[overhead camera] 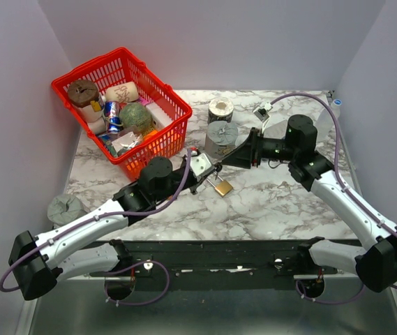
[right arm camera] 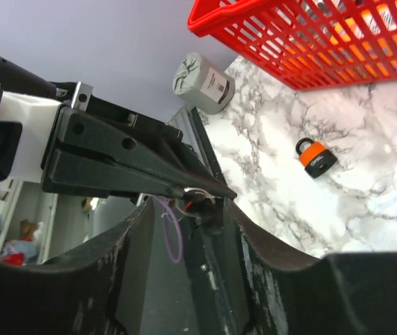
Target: Unlock with the key
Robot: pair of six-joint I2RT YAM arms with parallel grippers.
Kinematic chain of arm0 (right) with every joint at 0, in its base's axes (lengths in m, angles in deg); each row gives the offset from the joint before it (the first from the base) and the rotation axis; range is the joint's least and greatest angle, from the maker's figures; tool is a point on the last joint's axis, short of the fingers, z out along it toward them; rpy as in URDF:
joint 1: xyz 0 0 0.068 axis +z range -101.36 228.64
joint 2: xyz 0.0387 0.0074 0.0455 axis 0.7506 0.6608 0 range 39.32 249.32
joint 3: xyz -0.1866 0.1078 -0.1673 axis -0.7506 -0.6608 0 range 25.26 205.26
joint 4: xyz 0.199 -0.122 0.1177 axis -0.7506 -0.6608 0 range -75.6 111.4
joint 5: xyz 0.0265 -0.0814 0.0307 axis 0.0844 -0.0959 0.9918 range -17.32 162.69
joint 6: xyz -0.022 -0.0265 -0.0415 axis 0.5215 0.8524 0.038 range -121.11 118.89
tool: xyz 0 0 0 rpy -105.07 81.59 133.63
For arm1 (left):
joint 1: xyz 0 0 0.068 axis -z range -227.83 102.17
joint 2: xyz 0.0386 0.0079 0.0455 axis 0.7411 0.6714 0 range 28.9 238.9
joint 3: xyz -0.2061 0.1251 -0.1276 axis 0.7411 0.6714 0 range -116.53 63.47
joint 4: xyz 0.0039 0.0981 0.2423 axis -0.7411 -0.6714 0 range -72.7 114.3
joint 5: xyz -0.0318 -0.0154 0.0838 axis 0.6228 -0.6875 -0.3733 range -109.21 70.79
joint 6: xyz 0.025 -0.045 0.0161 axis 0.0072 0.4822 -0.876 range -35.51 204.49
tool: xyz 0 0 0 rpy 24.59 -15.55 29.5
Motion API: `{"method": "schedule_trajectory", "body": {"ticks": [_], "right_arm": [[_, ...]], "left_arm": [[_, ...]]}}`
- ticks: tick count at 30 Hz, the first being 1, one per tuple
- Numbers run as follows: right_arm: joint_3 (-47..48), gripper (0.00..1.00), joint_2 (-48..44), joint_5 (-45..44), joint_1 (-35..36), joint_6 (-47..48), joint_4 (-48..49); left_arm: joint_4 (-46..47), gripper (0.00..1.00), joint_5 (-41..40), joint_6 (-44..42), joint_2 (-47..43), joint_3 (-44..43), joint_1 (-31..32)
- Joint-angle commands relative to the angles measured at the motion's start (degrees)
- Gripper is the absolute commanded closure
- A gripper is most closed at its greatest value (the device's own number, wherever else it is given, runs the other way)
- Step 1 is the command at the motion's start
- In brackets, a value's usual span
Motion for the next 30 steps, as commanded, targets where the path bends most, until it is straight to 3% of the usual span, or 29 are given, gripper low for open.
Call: {"method": "schedule_trajectory", "body": {"ticks": [1, 4, 8, 11, 19, 30], "right_arm": [[0.4, 0.41, -0.3, -1.8, 0.6, 3.1, -3.8], [0.1, 0.37, -2.7, -4.2, 1.9, 9.7, -5.3], [-0.9, 0.47, -6.2, -11.0, 4.6, 22.1, -9.6], [-2.7, 0.49, -8.6, -12.3, 5.1, 26.3, -10.5], [-2.5, 0.52, -8.6, -16.2, 9.0, 32.4, -13.8], [-1.4, 0.62, -6.0, -17.8, 13.0, 34.9, -14.6]], "left_arm": [[-5.7, 1.00, -0.9, -8.5, -0.1, -1.9, 1.1], [-9.3, 1.00, 1.7, -9.3, 0.8, -3.4, 1.2], [-11.1, 1.00, 4.7, -8.6, 0.8, -4.5, 1.2], [-12.3, 1.00, 7.1, -8.2, 1.0, -5.2, 1.2], [-16.1, 1.00, 13.9, -7.1, 2.8, -7.7, 1.2], [-16.0, 1.00, 13.8, -6.7, 2.3, -7.7, 1.2]]}}
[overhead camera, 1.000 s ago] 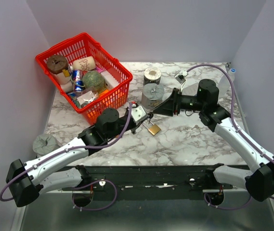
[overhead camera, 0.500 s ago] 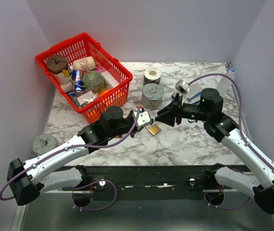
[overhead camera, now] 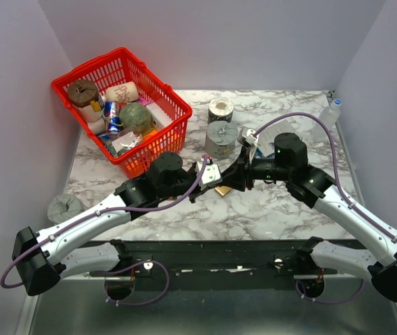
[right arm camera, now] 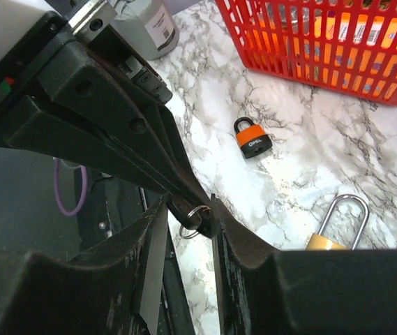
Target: Unlock with the key
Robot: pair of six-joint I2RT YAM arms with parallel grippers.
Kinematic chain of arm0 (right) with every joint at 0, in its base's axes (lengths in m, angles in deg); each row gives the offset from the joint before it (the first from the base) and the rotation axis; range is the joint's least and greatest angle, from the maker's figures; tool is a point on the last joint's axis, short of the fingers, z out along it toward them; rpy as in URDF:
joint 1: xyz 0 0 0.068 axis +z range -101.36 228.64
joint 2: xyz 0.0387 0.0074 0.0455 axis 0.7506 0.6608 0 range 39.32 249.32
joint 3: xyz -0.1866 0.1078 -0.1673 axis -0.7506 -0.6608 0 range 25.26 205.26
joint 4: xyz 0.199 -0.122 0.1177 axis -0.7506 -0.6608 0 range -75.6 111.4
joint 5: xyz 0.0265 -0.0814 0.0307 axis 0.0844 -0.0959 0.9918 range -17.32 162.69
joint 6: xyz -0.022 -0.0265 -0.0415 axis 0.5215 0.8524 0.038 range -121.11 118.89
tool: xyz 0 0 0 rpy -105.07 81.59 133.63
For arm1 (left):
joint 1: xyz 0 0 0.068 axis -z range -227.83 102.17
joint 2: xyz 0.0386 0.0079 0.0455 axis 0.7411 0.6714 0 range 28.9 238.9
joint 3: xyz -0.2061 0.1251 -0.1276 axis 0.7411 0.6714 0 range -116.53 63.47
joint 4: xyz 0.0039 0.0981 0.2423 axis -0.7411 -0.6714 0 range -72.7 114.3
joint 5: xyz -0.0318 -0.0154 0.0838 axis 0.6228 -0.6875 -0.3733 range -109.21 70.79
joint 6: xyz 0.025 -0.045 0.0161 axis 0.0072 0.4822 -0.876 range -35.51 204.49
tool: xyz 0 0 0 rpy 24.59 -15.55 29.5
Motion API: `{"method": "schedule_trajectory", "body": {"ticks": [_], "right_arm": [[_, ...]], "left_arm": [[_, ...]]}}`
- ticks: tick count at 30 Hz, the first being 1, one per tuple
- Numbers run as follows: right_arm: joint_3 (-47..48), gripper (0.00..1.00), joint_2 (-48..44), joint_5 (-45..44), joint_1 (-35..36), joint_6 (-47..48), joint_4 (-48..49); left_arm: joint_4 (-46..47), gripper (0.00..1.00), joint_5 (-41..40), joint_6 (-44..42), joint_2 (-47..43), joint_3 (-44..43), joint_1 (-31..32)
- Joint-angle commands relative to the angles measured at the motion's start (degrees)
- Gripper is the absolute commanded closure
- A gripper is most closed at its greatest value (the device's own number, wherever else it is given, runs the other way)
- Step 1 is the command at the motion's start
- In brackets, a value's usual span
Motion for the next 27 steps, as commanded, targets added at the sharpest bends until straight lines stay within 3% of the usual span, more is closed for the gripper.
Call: {"method": "schedule_trajectory", "body": {"ticks": [1, 4, 9, 11, 12, 14, 16, 19, 27], "right_arm": [[1.1, 0.62, 1.5, -3.0, 1.1, 2.5, -2.2], [1.0, 0.69, 1.9, -4.0, 1.8, 3.0, -2.5], [1.1, 0.96, 2.3, -5.5, 2.3, 3.4, -3.1], [0.8, 0.99, 2.1, -6.0, 2.3, 3.4, -2.9], [0.5, 0.99, 1.9, -6.8, 2.3, 3.4, -2.8], [-0.1, 0.99, 1.2, -8.7, 2.4, 3.4, -1.9], [-1.5, 0.99, -0.7, -12.5, 2.5, 3.4, -0.1], [-3.1, 0.99, -3.4, -18.1, 2.4, 5.3, 2.4], [-5.2, 0.99, -5.9, -24.2, 3.0, 9.4, 8.2]], "left_arm": [[0.8, 1.00, 2.6, 0.4, -0.4, -1.5, 0.4], [0.9, 1.00, 2.5, 0.4, -0.4, -1.6, 0.4], [1.6, 1.00, 0.5, 2.6, -0.2, -1.7, 0.4], [1.9, 1.00, -1.4, 4.0, 0.1, -2.1, 0.3], [2.0, 0.97, -1.9, 4.9, 0.4, -2.4, -0.2], [1.6, 0.59, -2.6, 7.4, 0.9, -3.6, -0.8], [0.5, 0.36, -2.7, 10.5, 1.2, -4.6, -2.2], [0.9, 0.29, -2.5, 17.4, 0.0, -5.3, -5.8], [2.9, 0.28, -2.5, 55.9, -2.6, -5.6, -14.3]]}}
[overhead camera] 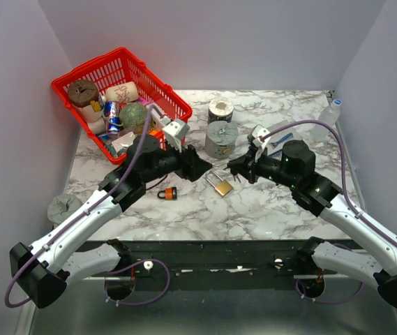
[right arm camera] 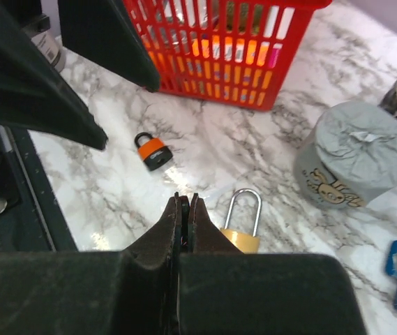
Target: Unlock with the key
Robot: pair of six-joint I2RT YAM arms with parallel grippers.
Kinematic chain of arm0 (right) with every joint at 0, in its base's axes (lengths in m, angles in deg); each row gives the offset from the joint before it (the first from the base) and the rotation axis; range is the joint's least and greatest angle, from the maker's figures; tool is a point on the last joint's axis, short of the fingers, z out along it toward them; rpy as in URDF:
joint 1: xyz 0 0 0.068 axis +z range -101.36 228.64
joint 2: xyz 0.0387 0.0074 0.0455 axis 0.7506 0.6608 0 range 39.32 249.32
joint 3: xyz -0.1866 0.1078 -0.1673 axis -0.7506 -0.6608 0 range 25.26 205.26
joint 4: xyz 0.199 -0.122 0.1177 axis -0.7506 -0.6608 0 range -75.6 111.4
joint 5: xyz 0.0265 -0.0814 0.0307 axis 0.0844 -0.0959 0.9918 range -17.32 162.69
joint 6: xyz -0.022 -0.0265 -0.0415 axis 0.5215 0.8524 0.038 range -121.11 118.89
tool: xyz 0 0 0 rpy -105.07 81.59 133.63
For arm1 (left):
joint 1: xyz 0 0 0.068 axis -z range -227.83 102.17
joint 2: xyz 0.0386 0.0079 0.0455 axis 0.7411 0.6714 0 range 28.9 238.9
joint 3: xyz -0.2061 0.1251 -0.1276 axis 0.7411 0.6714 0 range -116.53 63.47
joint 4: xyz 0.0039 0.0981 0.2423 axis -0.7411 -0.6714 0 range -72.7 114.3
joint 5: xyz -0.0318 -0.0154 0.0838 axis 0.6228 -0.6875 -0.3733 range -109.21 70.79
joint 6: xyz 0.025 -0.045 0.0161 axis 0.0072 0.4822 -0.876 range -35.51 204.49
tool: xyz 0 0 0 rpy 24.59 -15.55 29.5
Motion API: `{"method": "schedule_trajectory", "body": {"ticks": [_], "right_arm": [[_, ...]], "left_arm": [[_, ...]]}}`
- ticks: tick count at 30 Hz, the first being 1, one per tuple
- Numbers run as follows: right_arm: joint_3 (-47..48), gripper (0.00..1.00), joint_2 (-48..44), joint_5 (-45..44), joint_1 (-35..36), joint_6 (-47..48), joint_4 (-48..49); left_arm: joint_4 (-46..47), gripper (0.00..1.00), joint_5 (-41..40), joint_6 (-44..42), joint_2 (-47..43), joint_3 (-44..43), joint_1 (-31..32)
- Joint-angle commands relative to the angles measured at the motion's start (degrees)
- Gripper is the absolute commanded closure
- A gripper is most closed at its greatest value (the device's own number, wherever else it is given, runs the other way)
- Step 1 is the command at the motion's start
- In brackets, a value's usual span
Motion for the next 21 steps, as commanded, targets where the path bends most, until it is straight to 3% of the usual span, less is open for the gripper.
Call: {"method": "schedule_trajectory", "body": {"ticks": [1, 7, 14, 21], "right_arm": [[-2.6, 0.99, -1.6, -5.2, 1.2, 3.1, 7.9], [-5.7, 0.99, -3.6, -9.1, 5.9, 6.6, 15.6], [-6.1, 0.99, -2.6, -10.3, 10.6, 11.4, 19.1], [-6.2, 0.99, 0.4, -20.2, 17.8, 19.7, 21.7]], "left_arm": [[1.8, 0.28, 0.0, 29.6, -0.5, -1.8, -3.5], [0.5, 0.27, 6.4, 45.4, 5.2, -3.6, -6.3], [2.9, 0.24, 7.1, 53.1, 5.9, -3.2, -6.4], [1.7, 0.24, 9.5, 60.4, 6.5, -1.4, -7.0]]}}
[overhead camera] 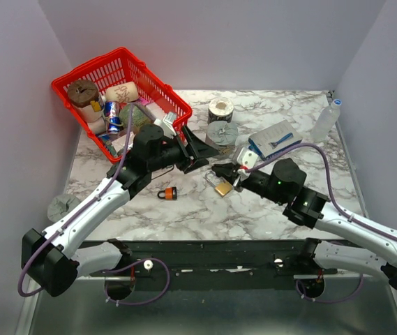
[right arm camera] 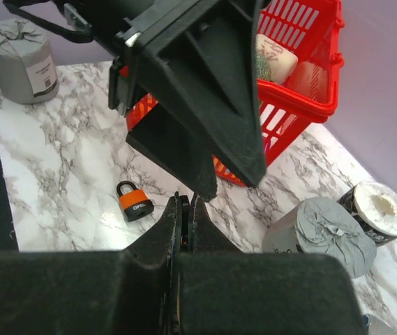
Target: Unlock with the key
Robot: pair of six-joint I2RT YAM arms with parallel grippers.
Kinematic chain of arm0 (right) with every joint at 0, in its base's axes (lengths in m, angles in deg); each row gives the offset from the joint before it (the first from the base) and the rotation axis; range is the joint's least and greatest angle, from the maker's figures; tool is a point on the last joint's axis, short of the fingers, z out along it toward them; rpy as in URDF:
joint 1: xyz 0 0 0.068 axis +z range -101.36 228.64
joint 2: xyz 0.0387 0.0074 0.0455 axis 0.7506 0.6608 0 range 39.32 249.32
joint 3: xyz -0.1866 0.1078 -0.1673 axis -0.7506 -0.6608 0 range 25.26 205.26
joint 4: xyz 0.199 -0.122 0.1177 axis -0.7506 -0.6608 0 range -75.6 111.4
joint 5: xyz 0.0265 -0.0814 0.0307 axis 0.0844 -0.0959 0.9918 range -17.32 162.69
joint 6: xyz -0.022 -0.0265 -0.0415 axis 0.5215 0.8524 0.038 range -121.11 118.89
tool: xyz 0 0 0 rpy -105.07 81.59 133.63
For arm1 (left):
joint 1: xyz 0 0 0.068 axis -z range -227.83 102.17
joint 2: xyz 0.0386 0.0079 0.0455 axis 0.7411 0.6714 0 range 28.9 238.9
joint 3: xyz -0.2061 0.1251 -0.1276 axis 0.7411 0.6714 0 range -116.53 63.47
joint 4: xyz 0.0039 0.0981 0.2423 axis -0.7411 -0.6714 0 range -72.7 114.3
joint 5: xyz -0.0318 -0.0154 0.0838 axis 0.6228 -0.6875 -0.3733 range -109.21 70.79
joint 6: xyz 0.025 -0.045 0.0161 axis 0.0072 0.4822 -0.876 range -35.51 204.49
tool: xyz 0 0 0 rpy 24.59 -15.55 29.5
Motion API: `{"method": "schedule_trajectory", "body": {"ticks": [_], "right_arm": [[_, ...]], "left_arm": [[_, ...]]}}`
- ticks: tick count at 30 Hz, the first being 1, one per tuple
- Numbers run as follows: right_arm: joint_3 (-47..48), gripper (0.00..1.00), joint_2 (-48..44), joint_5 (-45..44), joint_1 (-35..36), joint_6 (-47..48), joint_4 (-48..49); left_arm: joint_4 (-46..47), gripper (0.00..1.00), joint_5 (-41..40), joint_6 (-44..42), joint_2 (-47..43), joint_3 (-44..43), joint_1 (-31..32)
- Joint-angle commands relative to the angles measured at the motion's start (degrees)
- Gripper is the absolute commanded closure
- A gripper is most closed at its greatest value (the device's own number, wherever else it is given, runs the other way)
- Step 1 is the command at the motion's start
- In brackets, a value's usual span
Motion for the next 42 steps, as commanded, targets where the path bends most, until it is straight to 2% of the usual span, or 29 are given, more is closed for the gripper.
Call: {"method": "schedule_trajectory", "body": {"ticks": [1, 12, 18, 25, 42], "right_arm": [[-0.7, 0.99, 1.7, -9.2, 4.3, 7.6, 4.8], [-1.1, 0.99, 2.6, -14.8, 8.6, 13.1, 6.7], [-1.2, 0.99, 5.2, -19.8, 11.5, 17.8, 8.0], [-2.3, 0.99, 7.7, -25.7, 14.6, 23.0, 11.8], [-4.8, 0.95, 10.9, -31.7, 19.7, 30.3, 17.2]], "left_arm": [[0.4, 0.25, 4.7, 8.8, 0.0, 1.4, -0.6], [-8.3, 0.25, 5.3, 8.8, -1.0, 0.9, -2.4], [-7.1, 0.27, 7.4, 10.6, -0.5, 0.9, -2.4], [-5.5, 0.38, 8.6, 12.0, -0.7, 2.4, -2.4], [-5.6, 0.59, 7.5, 11.3, -0.1, 4.5, -2.5]]}}
